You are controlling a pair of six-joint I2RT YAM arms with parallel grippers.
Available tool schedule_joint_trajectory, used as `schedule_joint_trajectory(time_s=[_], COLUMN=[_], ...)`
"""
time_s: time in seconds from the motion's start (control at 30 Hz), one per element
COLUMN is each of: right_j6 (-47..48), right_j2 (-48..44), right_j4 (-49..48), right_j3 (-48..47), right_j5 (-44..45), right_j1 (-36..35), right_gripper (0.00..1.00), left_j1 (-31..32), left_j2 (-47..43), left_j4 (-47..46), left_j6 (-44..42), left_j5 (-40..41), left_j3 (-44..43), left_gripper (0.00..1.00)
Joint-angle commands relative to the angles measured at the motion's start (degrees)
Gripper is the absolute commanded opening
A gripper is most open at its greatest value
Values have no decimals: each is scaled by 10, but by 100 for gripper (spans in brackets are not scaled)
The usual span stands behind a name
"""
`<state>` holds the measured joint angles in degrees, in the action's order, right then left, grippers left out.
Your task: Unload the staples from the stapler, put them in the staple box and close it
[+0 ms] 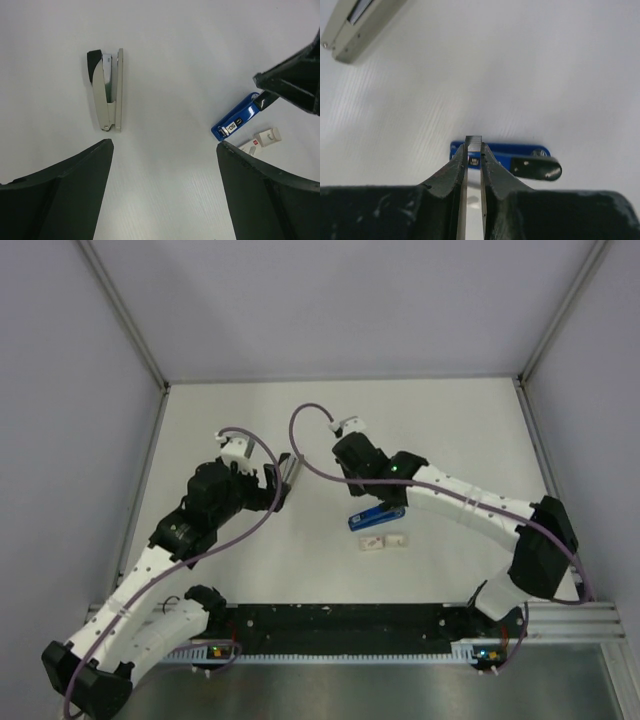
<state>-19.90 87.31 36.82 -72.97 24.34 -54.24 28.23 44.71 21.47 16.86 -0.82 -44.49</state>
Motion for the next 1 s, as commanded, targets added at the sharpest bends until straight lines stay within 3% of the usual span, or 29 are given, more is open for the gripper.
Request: schedule_joint_trajectory(time_s=[0.0,0.23,0.43,0.63,0.97], right_j6=[25,20,7,0,-6], right_j2=[86,268,353,393,412], right_j4=[-76,-81,-61,-54,-55], right_j3=[-88,-254,-348,-357,-369], right_j5=[-57,-129,-155,-155,-165], right_j1=[59,129,166,171,171], right_gripper=[4,3,5,6,20], left_j1=[-1,0,0,0,0], left_j2=[8,12,31,44,61], left_j4=[-52,-108,-118,-129,-145], left_j6=[33,68,69,67,55], left_j5=[3,3,-2,2,-8], left_j3=[13,55,59,62,67], left_gripper=[90,89,89,89,89])
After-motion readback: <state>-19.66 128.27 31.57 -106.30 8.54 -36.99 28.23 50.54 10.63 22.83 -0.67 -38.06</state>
